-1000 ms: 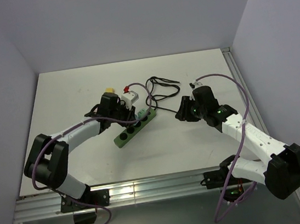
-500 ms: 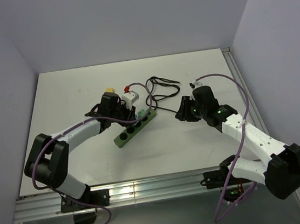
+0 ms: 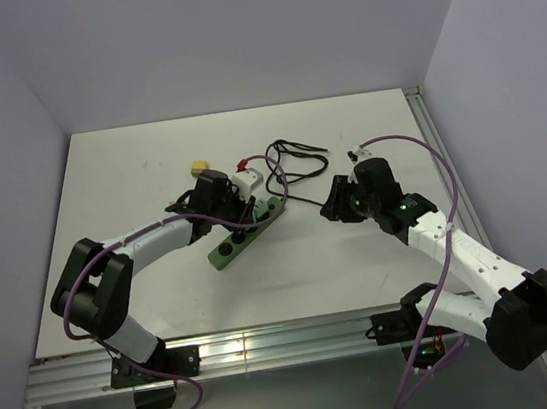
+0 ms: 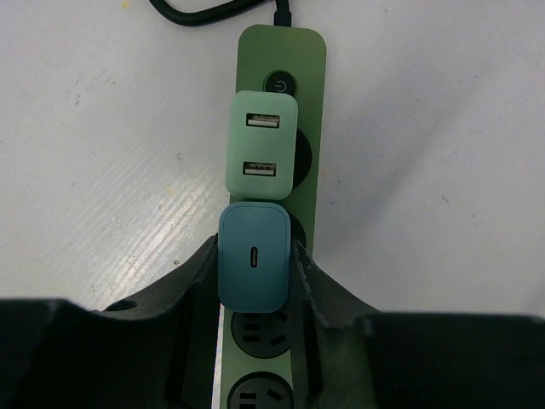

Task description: Insert the plug

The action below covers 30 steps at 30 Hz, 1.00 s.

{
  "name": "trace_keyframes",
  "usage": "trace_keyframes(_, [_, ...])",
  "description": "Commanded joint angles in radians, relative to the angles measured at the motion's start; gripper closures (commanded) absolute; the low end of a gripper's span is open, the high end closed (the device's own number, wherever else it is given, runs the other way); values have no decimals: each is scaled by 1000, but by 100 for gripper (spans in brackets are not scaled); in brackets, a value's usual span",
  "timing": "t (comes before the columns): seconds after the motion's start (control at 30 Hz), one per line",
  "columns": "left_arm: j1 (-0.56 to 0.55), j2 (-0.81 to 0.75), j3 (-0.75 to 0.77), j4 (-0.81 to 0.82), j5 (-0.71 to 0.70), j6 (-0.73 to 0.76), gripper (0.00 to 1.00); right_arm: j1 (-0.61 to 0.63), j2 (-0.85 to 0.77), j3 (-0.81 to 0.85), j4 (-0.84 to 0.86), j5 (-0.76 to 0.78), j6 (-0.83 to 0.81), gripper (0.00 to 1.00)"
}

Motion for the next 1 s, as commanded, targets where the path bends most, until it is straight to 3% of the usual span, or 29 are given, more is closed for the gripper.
trace_keyframes(0.0, [-14, 61, -43, -84, 45, -34, 100, -4, -27, 1, 6, 4, -14, 53])
trace_keyframes(0.3, [14, 61, -16, -135, 122, -67, 100, -4, -46, 5, -15, 14, -24, 53])
trace_keyframes(0.43, [52, 61, 14, -110, 204, -217, 100, -6, -46, 10, -11, 13, -15, 53])
trace_keyframes(0.63, [30, 98, -31, -11, 151, -403, 100, -3, -66, 1, -14, -7, -9, 53])
trace_keyframes(0.8, [-57, 139, -78, 38, 53, -503, 100, -4, -90, 1, -35, 7, -18, 53])
trace_keyframes(0.97, [-175, 153, -118, 58, -155, -618, 100, -4, -90, -21, -9, -12, -1, 53])
